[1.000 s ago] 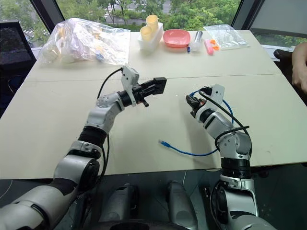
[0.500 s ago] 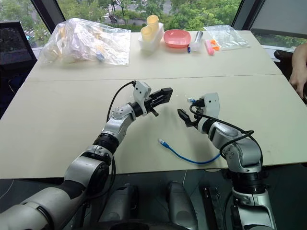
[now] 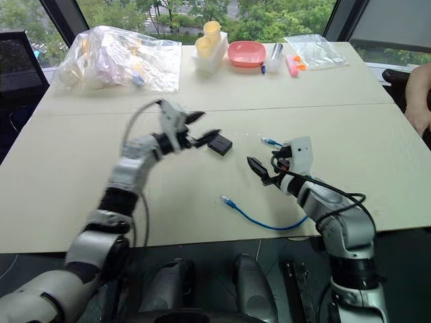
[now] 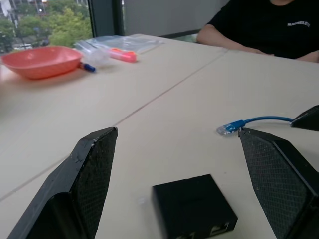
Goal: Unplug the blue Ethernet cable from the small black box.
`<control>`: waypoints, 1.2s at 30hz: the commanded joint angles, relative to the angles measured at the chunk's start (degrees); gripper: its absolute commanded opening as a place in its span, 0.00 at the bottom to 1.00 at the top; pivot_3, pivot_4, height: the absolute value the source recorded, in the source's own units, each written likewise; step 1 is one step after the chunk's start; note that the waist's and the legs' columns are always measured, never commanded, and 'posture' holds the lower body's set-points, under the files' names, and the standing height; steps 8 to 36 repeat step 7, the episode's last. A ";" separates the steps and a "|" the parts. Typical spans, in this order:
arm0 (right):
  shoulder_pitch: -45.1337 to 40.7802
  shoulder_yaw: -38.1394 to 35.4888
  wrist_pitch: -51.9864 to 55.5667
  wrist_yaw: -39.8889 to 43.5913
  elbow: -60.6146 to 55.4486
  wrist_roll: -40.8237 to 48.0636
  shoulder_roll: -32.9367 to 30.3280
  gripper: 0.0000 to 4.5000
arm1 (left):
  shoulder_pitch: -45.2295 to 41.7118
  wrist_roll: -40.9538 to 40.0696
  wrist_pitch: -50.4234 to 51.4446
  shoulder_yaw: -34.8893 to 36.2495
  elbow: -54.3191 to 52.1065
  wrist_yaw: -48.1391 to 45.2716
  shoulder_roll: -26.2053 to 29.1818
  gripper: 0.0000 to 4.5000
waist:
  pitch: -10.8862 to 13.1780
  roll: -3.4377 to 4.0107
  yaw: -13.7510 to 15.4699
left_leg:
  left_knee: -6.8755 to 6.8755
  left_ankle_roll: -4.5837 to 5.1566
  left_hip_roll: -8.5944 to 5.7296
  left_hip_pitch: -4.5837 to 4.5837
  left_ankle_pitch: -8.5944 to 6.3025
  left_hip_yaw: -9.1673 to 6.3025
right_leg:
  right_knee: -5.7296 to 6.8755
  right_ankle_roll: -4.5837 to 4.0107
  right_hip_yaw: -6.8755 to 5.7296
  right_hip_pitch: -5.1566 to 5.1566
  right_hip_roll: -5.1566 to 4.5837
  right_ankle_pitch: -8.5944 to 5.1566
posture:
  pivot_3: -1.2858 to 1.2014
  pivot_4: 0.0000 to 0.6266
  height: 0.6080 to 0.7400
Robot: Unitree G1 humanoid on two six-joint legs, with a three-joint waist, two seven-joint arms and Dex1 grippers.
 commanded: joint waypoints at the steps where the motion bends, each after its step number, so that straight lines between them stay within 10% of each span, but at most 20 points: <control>1: 1.68 -2.90 -3.85 2.14 -3.64 1.02 0.00 1.00 | 6.68 -3.70 11.35 1.59 -15.16 1.39 4.57 0.89 | -0.04 0.06 0.08 | 0.00 0.00 0.00 0.07 0.00 0.01 | 0.00 0.00 0.00 0.05 0.00 -0.01 | 0.52 0.24 1.00; 36: 4.17 -2.43 -9.80 2.42 -2.48 -3.25 0.18 1.00 | 16.49 -9.19 23.07 6.59 -26.33 6.68 7.15 0.89 | -0.04 0.06 0.42 | 0.26 -0.02 -0.02 0.17 0.00 0.02 | -0.03 -0.25 0.00 0.26 -0.08 -0.15 | 0.52 0.24 1.00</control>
